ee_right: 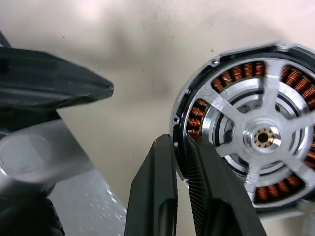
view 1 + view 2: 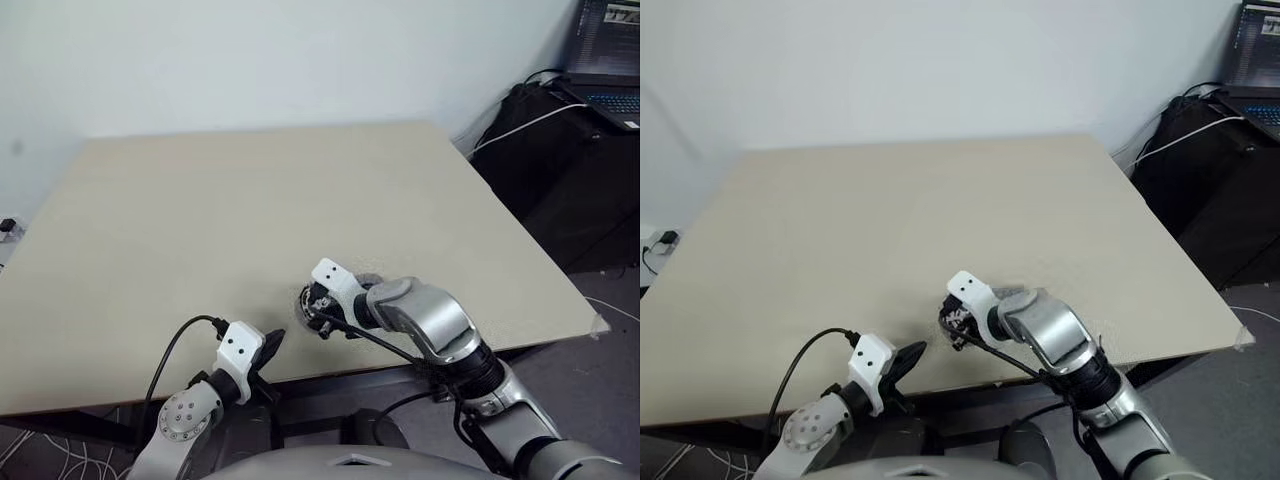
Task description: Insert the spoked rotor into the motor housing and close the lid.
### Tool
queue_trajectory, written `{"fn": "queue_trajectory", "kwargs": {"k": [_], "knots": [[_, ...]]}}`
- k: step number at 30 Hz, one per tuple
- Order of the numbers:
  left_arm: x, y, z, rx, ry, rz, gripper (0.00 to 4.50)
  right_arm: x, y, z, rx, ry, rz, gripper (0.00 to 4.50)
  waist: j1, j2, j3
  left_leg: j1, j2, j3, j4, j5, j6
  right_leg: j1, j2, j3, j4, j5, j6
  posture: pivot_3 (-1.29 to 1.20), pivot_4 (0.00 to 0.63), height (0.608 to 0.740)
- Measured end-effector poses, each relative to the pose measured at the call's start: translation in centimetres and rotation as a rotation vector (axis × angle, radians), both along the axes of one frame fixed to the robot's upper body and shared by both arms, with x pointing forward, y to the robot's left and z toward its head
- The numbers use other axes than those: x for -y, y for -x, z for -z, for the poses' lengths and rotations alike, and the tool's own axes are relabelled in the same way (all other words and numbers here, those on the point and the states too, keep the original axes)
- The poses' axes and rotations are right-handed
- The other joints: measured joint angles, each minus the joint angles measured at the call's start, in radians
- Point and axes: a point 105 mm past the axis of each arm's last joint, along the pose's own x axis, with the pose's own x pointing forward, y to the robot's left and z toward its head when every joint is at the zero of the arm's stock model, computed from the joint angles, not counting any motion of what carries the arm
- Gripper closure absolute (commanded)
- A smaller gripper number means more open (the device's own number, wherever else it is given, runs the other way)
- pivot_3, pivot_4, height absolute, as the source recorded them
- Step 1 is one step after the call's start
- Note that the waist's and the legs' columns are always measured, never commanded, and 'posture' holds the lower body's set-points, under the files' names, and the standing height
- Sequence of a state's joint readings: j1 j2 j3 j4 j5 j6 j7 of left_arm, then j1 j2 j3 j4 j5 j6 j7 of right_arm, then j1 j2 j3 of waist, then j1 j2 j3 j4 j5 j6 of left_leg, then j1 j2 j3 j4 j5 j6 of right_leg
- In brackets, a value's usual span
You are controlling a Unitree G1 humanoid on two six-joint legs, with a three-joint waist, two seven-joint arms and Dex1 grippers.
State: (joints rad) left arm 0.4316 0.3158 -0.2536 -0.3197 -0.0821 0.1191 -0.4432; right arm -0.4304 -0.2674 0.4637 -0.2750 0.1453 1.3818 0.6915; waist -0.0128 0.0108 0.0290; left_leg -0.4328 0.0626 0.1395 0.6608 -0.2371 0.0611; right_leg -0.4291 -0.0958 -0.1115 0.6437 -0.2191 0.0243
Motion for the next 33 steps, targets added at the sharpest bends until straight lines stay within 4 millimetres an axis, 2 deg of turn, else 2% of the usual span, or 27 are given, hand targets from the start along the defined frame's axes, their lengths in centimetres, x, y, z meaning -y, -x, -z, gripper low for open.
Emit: {"fn": "queue_trajectory", "kwargs": {"k": [4, 8, 12, 16, 19, 22, 25, 28, 29, 33], "knots": [[-0.1, 0.2, 0.2, -0.009, -0.003, -0.004, 4.5, -1.0, -0.4, 0.3, -0.003, -0.015, 0.015, 4.45, -0.005, -0.003, -0.002, 0.002, 0.0, 0.0, 0.0, 0.0, 0.0, 0.001, 0.0, 0.0, 0.0, 0.001, 0.001, 0.0, 0.0, 0.74], [-0.1, 0.1, 0.0, -0.003, -0.004, -0.002, 4.5, -2.1, -0.9, 1.0, -0.002, -0.031, 0.042, 3.18, -0.019, -0.005, -0.004, 0.004, 0.004, 0.0, 0.0, 0.0, -0.001, 0.001, -0.002, -0.002, 0.0, 0.004, 0.0, 0.0, 0.0, 0.74], [-0.2, 0.1, 0.0, -0.001, -0.007, -0.002, 4.5, -3.3, -0.9, 0.8, -0.007, -0.073, 0.048, 1.92, -0.019, 0.001, 0.0, 0.003, 0.004, 0.0, 0.0, 0.0, -0.001, -0.001, -0.002, -0.004, 0.0, 0.006, 0.0, 0.0, 0.0, 0.74], [-0.3, 0.1, 0.0, -0.002, -0.009, -0.001, 4.5, -4.8, -0.8, -0.6, -0.008, -0.18, 0.041, 1.92, -0.017, 0.002, 0.0, 0.002, 0.004, 0.0, -0.001, 0.001, -0.002, -0.002, -0.001, -0.004, 0.0, 0.006, -0.001, 0.0, 0.0, 0.74], [-0.2, -0.2, -0.3, 0.008, -0.008, 0.008, 4.5, -7.0, -1.2, -3.9, 0.039, -0.366, 0.055, 1.92, -0.017, 0.002, 0.001, 0.001, 0.004, 0.0, -0.001, 0.001, -0.002, -0.003, 0.001, -0.004, -0.001, 0.005, -0.002, 0.0, 0.0, 0.74], [0.0, -0.3, -0.4, 0.013, -0.002, 0.016, 4.5, -8.2, -2.3, -8.1, 0.164, -0.539, 0.085, 2.54, -0.013, 0.002, 0.0, 0.001, 0.003, 0.001, -0.002, 0.0, -0.002, -0.002, 0.001, -0.004, -0.002, 0.005, -0.002, 0.0, 0.0, 0.74], [0.0, -0.2, -0.3, 0.009, -0.001, 0.017, 4.5, -6.5, -4.1, -10.0, 0.394, -0.515, 0.13, 3.53, -0.006, 0.001, 0.0, 0.001, 0.001, 0.001, -0.001, 0.0, -0.002, -0.002, -0.002, -0.003, -0.003, 0.005, -0.001, 0.0, 0.0, 0.74], [0.0, -0.2, -0.3, 0.011, -0.006, 0.014, 4.5, -2.8, -5.6, -9.8, 0.655, -0.353, 0.174, 4.47, -0.006, 0.0, -0.001, 0.001, 0.0, 0.002, -0.001, 0.0, -0.001, -0.002, -0.003, -0.002, -0.005, 0.006, 0.0, 0.0, 0.0, 0.74], [-0.1, -0.3, -0.4, 0.014, -0.008, 0.01, 4.5, -1.4, -5.7, -9.7, 0.741, -0.301, 0.182, 4.47, -0.006, -0.002, -0.002, 0.001, 0.0, 0.002, -0.002, 0.0, -0.001, -0.001, -0.003, -0.002, -0.006, 0.006, 0.0, 0.0, 0.0, 0.74], [-0.2, -0.2, -0.3, 0.013, -0.009, 0.001, 4.5, 3.1, -5.2, -8.1, 0.892, -0.126, 0.231, 4.47, -0.011, 0.0, -0.001, 0.002, 0.001, 0.002, -0.007, 0.0, -0.002, -0.003, -0.001, -0.002, -0.007, 0.005, -0.001, 0.0, 0.0, 0.74]]}}
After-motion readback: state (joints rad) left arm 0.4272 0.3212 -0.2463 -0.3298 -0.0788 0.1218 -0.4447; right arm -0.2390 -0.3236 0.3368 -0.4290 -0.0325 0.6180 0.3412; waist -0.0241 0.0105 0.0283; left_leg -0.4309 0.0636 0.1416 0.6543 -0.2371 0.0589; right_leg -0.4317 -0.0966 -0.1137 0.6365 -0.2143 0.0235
